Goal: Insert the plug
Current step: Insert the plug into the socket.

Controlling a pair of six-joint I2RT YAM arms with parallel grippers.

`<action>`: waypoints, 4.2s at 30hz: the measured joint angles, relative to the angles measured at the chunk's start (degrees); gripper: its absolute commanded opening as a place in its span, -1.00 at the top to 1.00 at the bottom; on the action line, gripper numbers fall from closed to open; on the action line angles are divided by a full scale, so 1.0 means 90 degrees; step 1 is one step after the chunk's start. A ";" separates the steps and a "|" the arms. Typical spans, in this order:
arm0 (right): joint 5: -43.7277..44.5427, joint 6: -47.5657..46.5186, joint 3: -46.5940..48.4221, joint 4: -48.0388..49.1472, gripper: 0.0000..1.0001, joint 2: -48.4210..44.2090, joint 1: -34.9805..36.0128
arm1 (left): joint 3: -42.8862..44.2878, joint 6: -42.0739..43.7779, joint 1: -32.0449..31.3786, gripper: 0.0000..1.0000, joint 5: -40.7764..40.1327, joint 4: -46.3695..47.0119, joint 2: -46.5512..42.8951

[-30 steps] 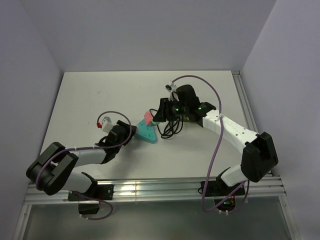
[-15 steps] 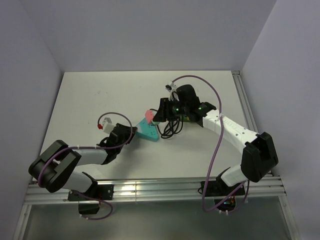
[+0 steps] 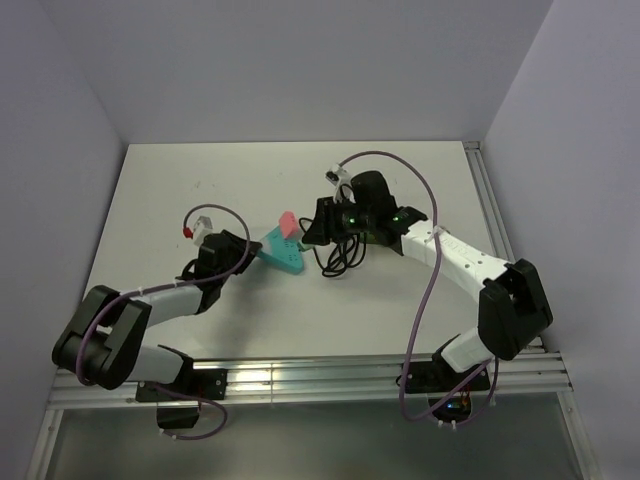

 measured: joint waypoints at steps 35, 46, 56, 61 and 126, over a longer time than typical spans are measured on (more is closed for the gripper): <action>0.0731 -0.5003 -0.1134 0.2154 1.00 -0.0066 0.0840 | 0.3570 0.3220 0.0818 0.65 0.2846 -0.1877 0.2679; -0.0947 -0.6832 0.1001 0.0032 1.00 0.1559 -0.0379 | 0.3580 0.3264 0.0811 0.09 0.2392 -0.2839 0.2302; -0.1047 -0.7300 0.0478 -0.0221 1.00 0.1464 -0.0401 | 0.3507 0.3436 0.0809 -0.16 0.2251 -0.3337 0.2089; -0.1013 -0.7448 0.0461 -0.0274 1.00 0.1464 -0.0223 | 0.3507 0.3473 0.0809 -0.18 0.2300 -0.3347 0.2089; -0.0236 -0.8136 0.1821 -0.1239 1.00 0.2708 0.0546 | 0.3650 0.3694 0.0806 -0.13 0.2324 -0.3417 0.2225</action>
